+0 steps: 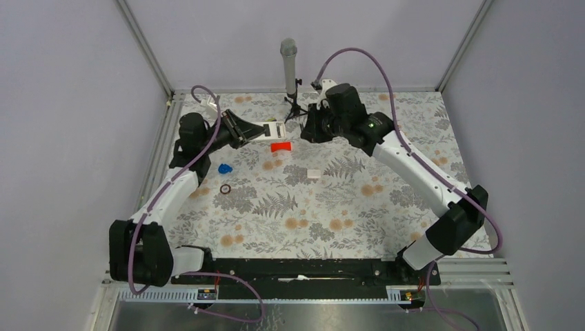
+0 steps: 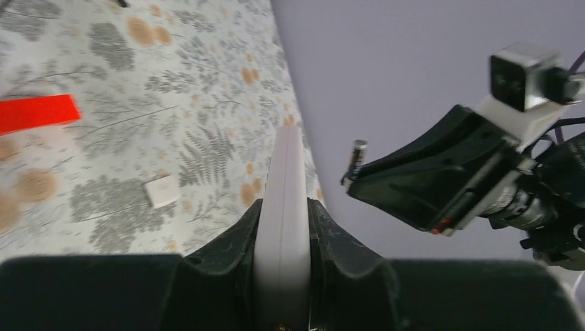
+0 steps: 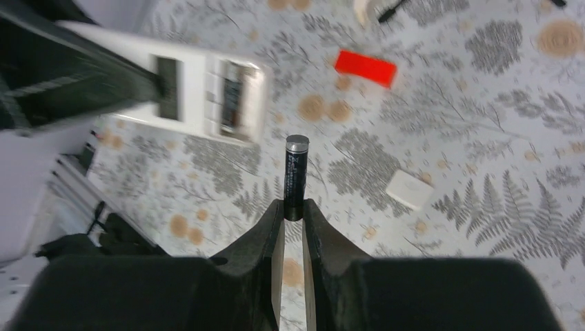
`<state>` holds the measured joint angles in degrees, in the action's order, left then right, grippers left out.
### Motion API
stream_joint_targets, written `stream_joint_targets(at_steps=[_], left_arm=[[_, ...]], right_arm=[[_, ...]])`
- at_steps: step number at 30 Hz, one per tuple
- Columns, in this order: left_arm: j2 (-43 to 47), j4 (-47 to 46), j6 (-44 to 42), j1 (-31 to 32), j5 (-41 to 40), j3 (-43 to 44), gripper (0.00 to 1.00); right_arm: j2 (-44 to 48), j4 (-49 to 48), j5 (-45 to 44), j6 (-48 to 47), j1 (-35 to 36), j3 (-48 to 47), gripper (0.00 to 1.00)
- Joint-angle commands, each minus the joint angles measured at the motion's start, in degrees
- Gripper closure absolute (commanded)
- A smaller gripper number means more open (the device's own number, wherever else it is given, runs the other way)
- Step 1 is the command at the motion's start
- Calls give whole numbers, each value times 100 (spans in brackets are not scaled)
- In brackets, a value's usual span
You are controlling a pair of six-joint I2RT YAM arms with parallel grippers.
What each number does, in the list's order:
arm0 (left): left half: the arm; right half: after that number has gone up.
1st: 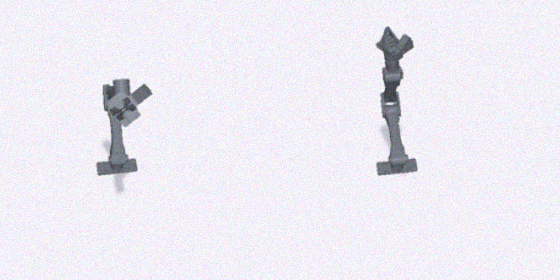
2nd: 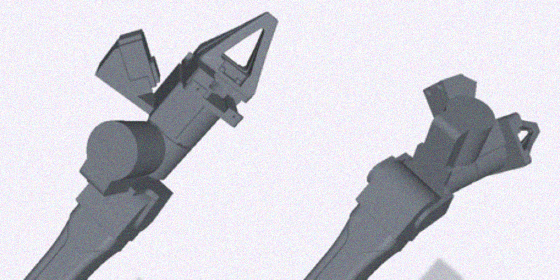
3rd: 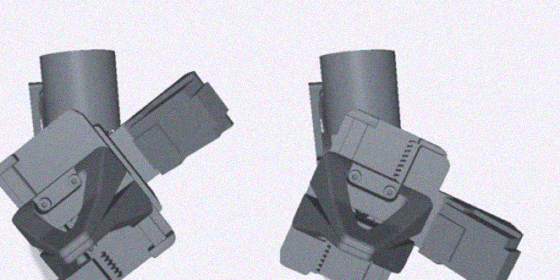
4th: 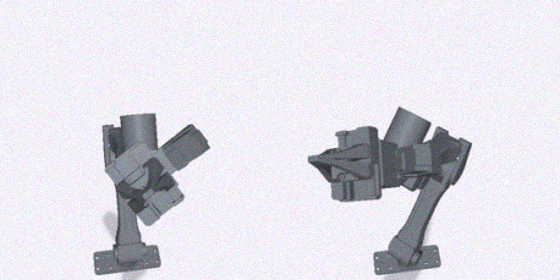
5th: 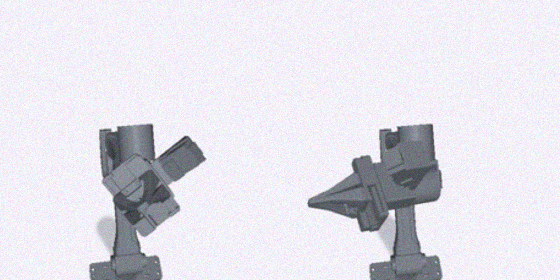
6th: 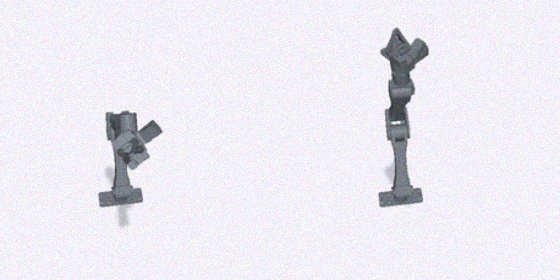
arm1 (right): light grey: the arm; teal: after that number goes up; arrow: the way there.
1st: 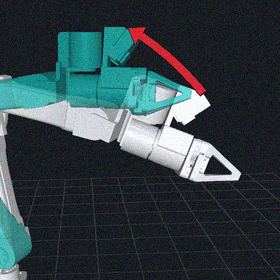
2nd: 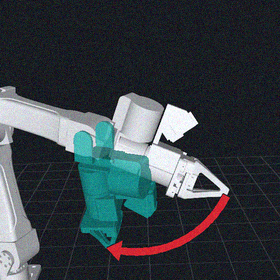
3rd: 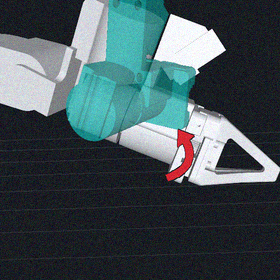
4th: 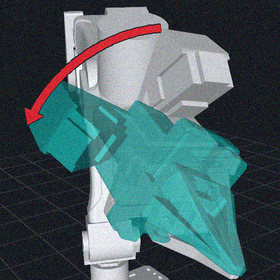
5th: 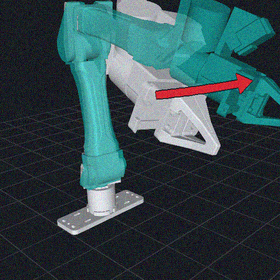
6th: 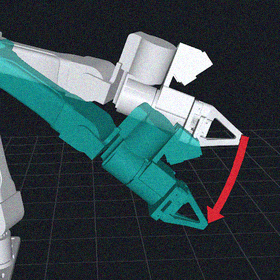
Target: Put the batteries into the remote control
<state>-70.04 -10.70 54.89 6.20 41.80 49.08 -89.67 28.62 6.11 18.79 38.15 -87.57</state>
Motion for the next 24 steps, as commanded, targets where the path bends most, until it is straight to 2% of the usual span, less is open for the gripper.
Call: stream_joint_targets(at_steps=[1,6,12,19,24], left_arm=[[-554,-1945,997,227,417,22,100],[-1185,-2908,1820,355,536,-48,100],[-1727,-3662,2370,411,295,-83,100],[-2178,-4246,2779,417,234,-184,100],[-2235,-4331,2760,417,200,-241,100]], right_arm=[[-271,790,361,333,-37,-1014,83],[-931,1902,228,375,-38,-2233,83],[-1759,2894,86,449,-45,-3388,83],[-2482,3292,-62,478,-42,-4215,83],[-2930,3723,-210,463,-41,-4862,83]])
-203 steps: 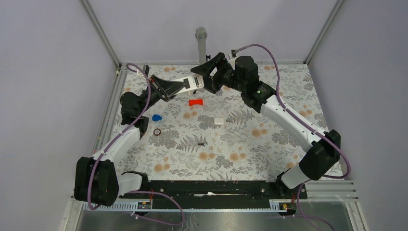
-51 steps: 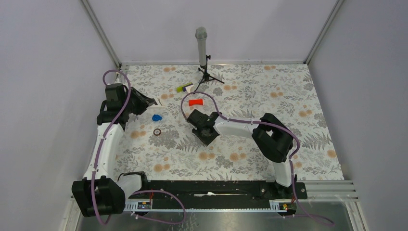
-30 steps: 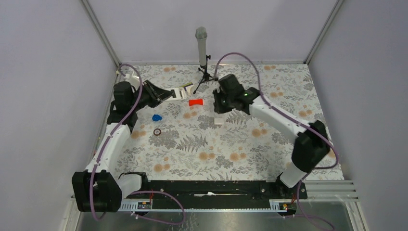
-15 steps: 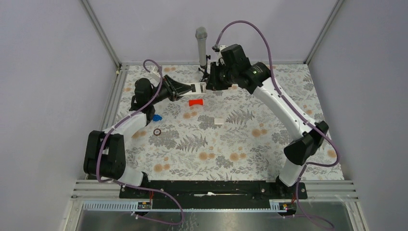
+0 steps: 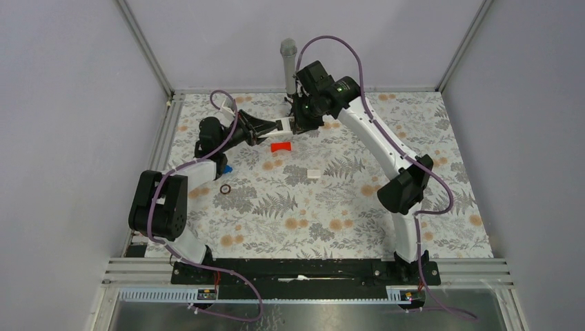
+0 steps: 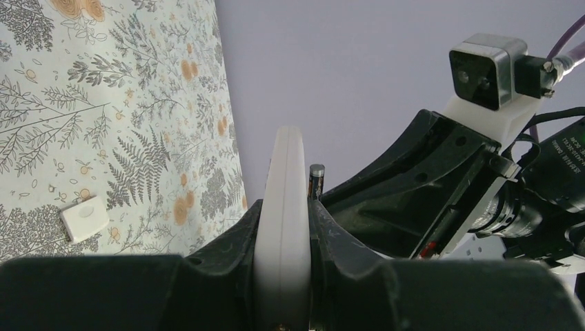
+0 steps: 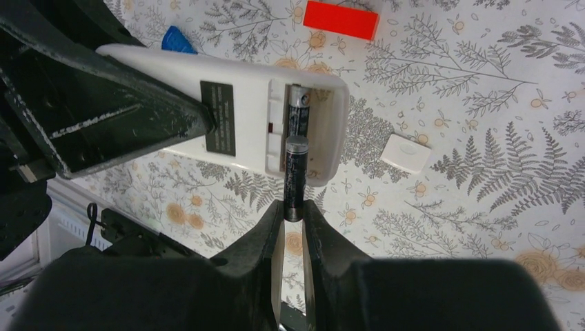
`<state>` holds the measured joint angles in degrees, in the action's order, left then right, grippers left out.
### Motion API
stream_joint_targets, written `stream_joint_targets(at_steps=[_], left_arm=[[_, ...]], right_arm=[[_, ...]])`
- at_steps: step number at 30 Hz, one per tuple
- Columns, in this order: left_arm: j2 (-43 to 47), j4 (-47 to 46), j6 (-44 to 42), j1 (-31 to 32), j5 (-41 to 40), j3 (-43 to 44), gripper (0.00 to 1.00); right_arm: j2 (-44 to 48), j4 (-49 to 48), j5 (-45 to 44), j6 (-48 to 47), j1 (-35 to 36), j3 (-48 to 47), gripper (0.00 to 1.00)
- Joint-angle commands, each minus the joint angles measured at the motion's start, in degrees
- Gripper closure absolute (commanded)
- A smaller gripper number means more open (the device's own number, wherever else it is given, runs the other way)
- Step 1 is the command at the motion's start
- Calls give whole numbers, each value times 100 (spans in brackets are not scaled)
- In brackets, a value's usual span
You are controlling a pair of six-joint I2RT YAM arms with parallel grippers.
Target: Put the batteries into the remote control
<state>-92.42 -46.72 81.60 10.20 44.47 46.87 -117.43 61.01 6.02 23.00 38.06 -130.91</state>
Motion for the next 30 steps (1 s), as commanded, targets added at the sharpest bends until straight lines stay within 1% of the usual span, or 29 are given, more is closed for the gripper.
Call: stream_joint_targets(at_steps=[1,16,30], left_arm=[[9,-754,80,17,-76,-35,100],[201,-820,-77,26,-105,-306,100],[258,-689,-172,122,-66,-225,100]], right_arm=[[-168,488,-217,40,-32,-536,82],[-320,536,-343,21,-29,-524,77],[-195,266,-4,-42,-27,-227,74]])
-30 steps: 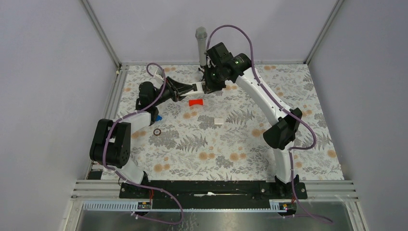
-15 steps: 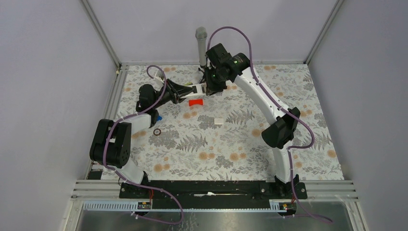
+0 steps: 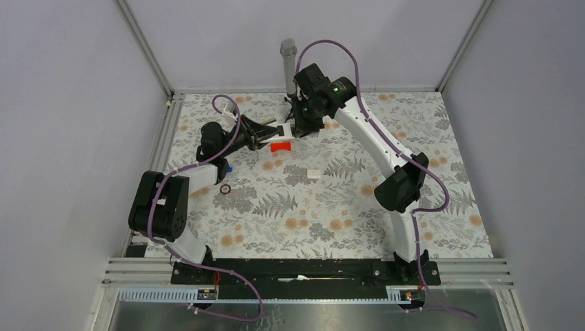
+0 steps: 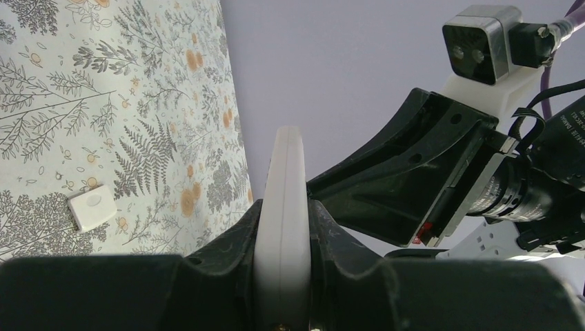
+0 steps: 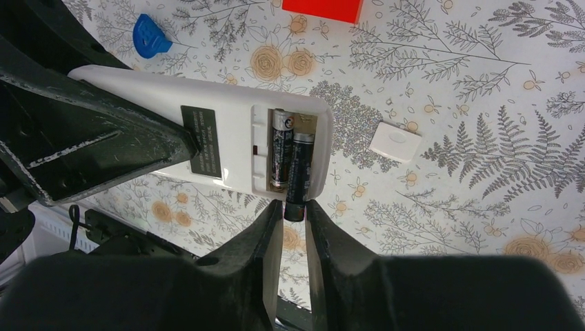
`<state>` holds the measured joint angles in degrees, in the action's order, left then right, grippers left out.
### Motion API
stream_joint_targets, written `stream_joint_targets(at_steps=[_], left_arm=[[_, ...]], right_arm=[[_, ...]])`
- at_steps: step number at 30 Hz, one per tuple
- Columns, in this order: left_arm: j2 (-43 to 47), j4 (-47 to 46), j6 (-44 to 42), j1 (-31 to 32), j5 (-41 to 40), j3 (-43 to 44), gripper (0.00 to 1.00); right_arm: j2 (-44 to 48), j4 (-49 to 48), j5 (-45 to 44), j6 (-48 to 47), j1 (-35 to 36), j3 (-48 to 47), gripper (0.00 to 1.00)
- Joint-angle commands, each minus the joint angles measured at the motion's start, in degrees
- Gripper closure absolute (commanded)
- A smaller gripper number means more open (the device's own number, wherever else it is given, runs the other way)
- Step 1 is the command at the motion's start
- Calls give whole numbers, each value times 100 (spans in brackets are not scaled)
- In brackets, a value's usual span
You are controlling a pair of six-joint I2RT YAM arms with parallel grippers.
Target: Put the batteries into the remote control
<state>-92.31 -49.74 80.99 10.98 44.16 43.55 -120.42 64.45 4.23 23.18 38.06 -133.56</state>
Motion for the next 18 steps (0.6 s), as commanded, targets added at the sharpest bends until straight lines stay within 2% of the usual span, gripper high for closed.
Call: stream_joint_targets(at_steps=[1,14,18], left_arm=[[250,-392,-110,44,-34,114,100],[321,-158,-75,44,-118,111,100],[310,136,-3,44,-153,209,100]], right_arm=[[110,-80,168,-68,-33,65,73],[129,-158,-114,106,-28,43,72],[346,-504,30,124,-27,211,55]])
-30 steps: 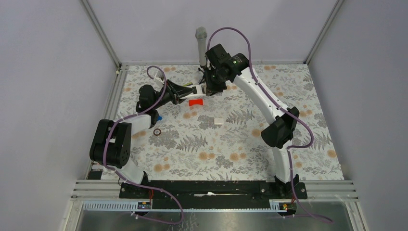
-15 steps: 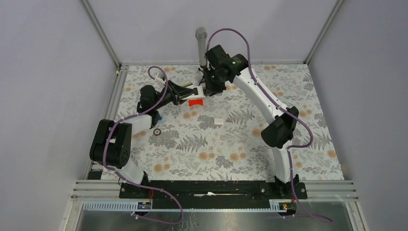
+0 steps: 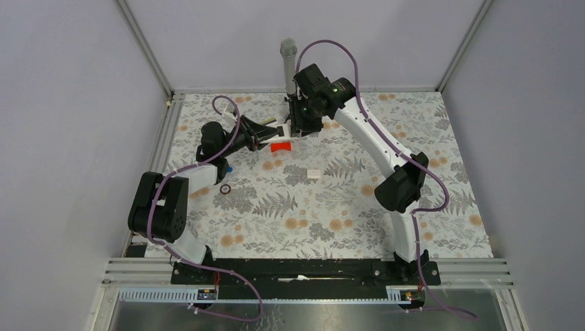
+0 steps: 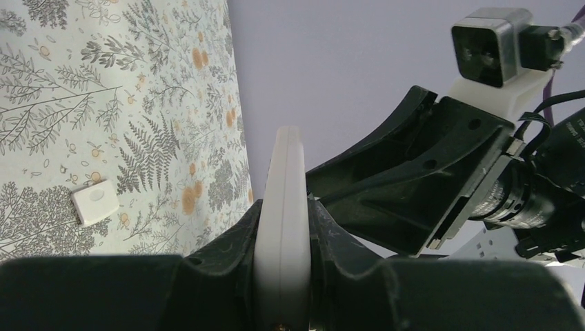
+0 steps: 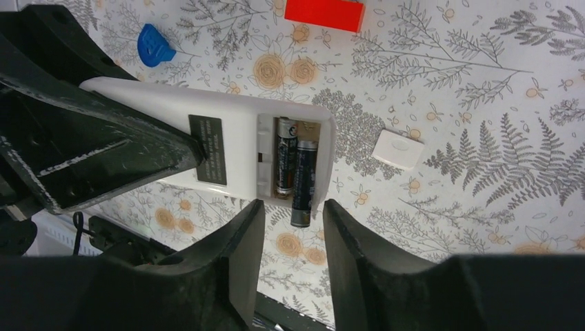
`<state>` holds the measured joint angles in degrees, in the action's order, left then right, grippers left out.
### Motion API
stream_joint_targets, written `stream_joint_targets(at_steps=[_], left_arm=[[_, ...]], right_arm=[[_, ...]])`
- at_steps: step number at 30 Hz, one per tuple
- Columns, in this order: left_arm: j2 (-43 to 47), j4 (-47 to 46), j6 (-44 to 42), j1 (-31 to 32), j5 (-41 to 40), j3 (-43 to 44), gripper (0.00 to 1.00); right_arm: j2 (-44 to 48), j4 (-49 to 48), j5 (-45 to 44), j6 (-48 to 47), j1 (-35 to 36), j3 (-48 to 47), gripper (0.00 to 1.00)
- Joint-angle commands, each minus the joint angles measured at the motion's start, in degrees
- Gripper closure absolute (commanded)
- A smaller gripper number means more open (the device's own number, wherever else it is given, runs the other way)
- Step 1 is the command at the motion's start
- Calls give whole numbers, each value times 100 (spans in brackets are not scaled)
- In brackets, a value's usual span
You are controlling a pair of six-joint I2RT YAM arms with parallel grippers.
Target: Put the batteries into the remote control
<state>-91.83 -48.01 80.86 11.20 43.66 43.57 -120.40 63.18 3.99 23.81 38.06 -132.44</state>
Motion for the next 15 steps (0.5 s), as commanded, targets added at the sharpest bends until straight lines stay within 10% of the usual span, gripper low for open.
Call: stream_joint_targets(at_steps=[1,10,15], left_arm=[[242,24,46,22,-91,245,100],[92,-159,891,-104,140,428,100],[75,-793,1548,-280,376,407,100]], right_arm=[[427,-507,103,72,-40,191,50],[1205,-1529,409,339,-215,1404,20],[2504,-4018,1664,1029,-621,3593,2]])
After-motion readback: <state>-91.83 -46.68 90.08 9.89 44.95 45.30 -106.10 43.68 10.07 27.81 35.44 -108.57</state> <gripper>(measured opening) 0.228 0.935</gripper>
